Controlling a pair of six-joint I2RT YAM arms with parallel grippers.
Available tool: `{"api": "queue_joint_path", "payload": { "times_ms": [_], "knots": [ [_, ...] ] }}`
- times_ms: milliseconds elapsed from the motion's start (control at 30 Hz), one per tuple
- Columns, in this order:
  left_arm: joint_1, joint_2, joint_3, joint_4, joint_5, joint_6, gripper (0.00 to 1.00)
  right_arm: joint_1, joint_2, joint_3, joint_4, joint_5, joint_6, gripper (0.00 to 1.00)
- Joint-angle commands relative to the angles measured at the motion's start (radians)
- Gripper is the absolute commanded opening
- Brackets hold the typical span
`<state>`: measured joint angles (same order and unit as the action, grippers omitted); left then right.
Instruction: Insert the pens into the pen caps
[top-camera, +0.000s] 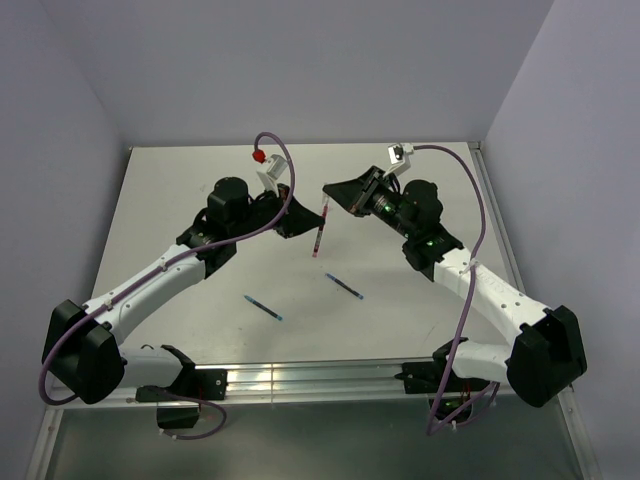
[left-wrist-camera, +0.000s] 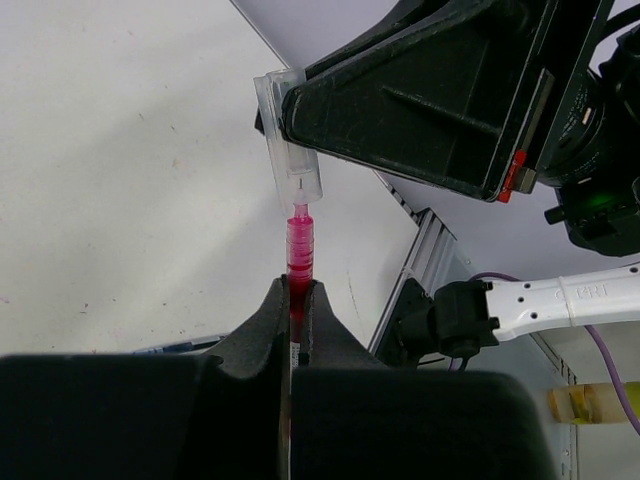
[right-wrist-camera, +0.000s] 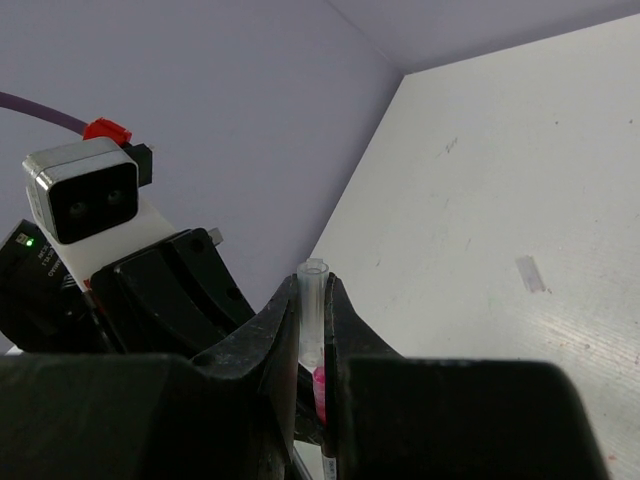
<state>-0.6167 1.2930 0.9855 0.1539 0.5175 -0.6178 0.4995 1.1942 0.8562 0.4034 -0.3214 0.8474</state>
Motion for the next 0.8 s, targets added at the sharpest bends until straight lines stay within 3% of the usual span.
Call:
{"api": "queue_joint_path", "payload": {
  "times_ms": [0, 767],
  "knots": [
    [0.008, -0.031, -0.007, 0.053, -0.004, -0.005, 0.0, 0.014, -0.005, -0.017, 0.043, 0.022, -0.014, 0.0],
    [0.025, -0.054, -0.022, 0.087, -0.019, -0.037, 0.0, 0.047, -0.004, -0.025, 0.031, 0.076, -0.053, 0.0]
  ]
}}
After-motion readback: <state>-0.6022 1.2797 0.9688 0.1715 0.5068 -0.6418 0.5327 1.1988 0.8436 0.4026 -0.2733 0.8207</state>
